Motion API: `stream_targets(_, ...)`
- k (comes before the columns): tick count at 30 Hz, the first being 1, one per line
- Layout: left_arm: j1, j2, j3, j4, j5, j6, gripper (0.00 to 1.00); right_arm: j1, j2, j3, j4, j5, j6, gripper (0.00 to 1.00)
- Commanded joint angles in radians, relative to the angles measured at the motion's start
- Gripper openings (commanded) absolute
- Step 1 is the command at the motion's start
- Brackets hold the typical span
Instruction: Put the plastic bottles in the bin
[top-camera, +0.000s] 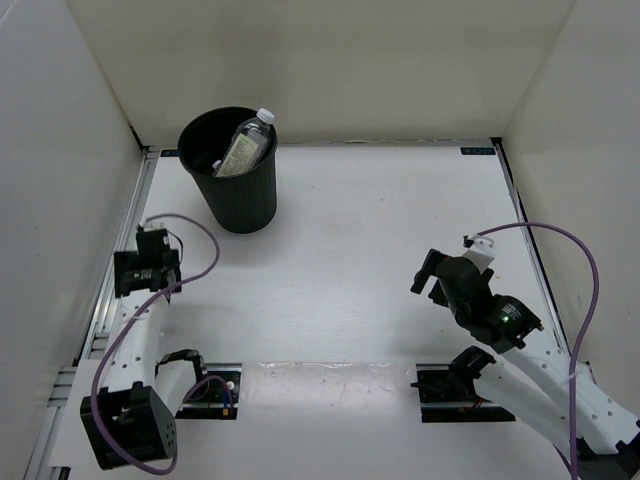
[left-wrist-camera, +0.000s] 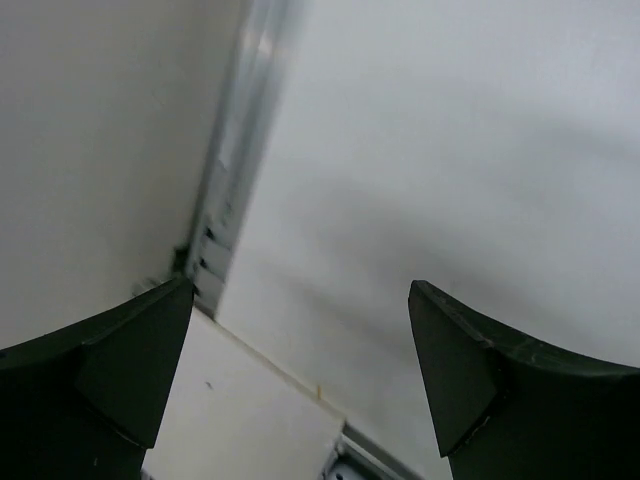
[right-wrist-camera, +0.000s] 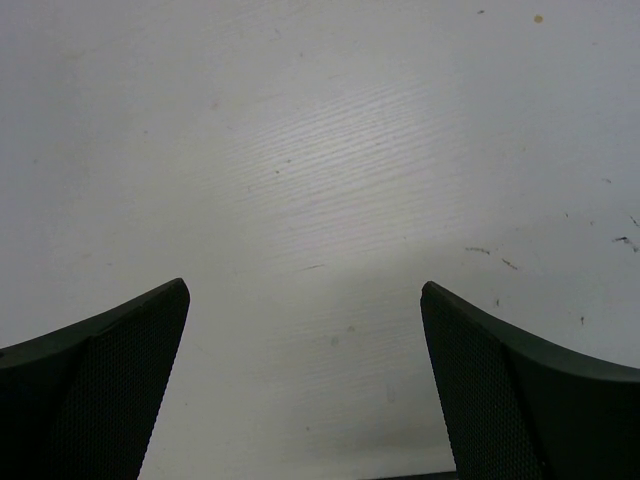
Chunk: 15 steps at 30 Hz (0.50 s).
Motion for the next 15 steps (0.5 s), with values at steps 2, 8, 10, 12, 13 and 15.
stream_targets(2,0.035,-0.049,-0.099,-0.039,0.141,-0.054,1.0,-0.001,0.014,0.064,-0.113,0.066,0.061,1.0)
stream_targets(8,0.035,-0.028,-0.079,-0.039,0.168,-0.031,1.0,-0.001,0.005,0.073,-0.122,0.108,0.061,1.0)
stream_targets(10,0.035,-0.028,-0.079,-0.039,0.168,-0.031,1.0,-0.001,0.005,0.073,-0.122,0.108,0.061,1.0)
stream_targets(12,0.035,-0.028,-0.079,-0.039,0.168,-0.031,1.0,-0.001,0.005,0.061,-0.122,0.108,0.07,1.0)
stream_targets(13,0.035,-0.028,-0.079,-0.039,0.168,-0.031,1.0,-0.001,0.005,0.061,-0.122,0.108,0.07,1.0)
stream_targets(15,0.035,-0.028,-0.079,-0.039,0.168,-0.031,1.0,-0.001,0.005,0.061,-0.122,0.108,0.07,1.0)
